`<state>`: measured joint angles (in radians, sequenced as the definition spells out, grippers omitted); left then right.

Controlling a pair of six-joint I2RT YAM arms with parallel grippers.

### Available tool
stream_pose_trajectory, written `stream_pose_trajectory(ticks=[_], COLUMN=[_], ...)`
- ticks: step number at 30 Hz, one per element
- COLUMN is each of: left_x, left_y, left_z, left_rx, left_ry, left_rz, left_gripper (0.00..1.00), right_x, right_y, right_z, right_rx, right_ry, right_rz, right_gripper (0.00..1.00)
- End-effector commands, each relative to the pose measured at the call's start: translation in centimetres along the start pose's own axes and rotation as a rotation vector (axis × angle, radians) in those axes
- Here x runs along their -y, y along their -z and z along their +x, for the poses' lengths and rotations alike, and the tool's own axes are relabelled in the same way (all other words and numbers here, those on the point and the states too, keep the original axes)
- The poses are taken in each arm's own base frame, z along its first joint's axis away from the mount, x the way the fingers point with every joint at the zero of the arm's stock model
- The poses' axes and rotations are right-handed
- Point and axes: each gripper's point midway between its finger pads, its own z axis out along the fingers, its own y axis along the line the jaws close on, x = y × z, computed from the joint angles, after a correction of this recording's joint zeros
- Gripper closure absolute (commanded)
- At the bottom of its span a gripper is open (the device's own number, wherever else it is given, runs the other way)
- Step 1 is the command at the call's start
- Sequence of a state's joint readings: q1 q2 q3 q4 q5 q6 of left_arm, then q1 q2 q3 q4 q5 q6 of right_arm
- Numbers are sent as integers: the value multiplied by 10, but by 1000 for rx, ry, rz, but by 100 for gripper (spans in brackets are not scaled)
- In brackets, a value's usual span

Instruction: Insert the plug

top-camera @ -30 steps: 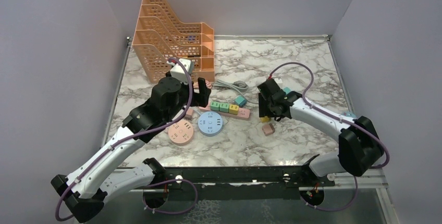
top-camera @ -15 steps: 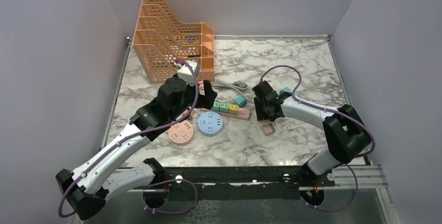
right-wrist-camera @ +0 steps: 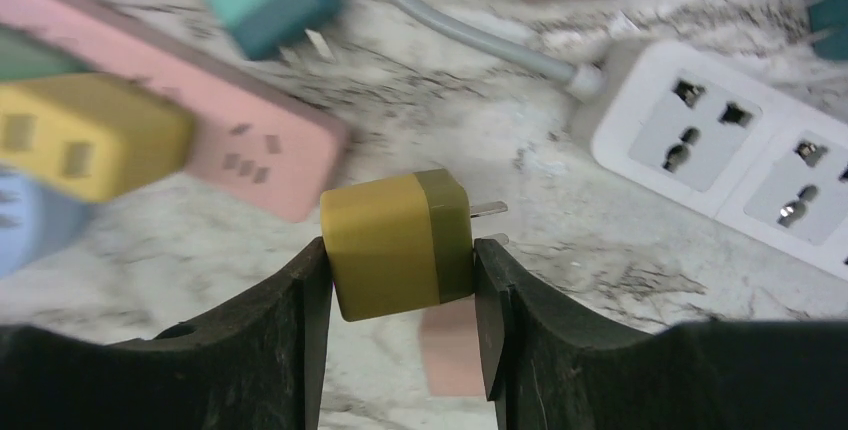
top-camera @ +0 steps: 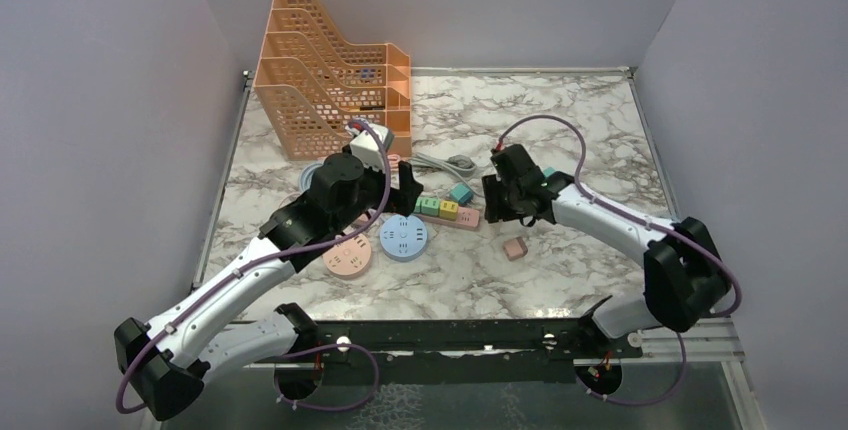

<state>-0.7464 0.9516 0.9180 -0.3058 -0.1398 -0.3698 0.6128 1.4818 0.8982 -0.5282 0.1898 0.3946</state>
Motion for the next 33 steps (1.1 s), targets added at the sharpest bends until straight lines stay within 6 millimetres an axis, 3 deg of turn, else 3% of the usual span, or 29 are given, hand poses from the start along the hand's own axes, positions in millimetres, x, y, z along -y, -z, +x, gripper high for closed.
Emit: stream_pose_trajectory(ticks=[1,12,16,23,33], left_x=[24,62,75,95,101], left_y=[4,8,23,29,31], left_z=[-12,8,9,0,-16], left_rx=[85,137,302,400,486], left_ry=[-94,-362,-456,-524,-559], left_rz=[163,452,567,685,686], left_gripper=[13,14,13,14,31], right_x=[-47,-122,-145,-157,-163], right_y=[51,170,216,247,247], right_z=[-39,-62,-66,-70,-73], right_rx=[89,173,172,114,2], right_ry=[-21,-130,-186,-282,-439], right_rz=[-286,-852,-1101,-1270,-1319], right_gripper=[64,64,64,63,63])
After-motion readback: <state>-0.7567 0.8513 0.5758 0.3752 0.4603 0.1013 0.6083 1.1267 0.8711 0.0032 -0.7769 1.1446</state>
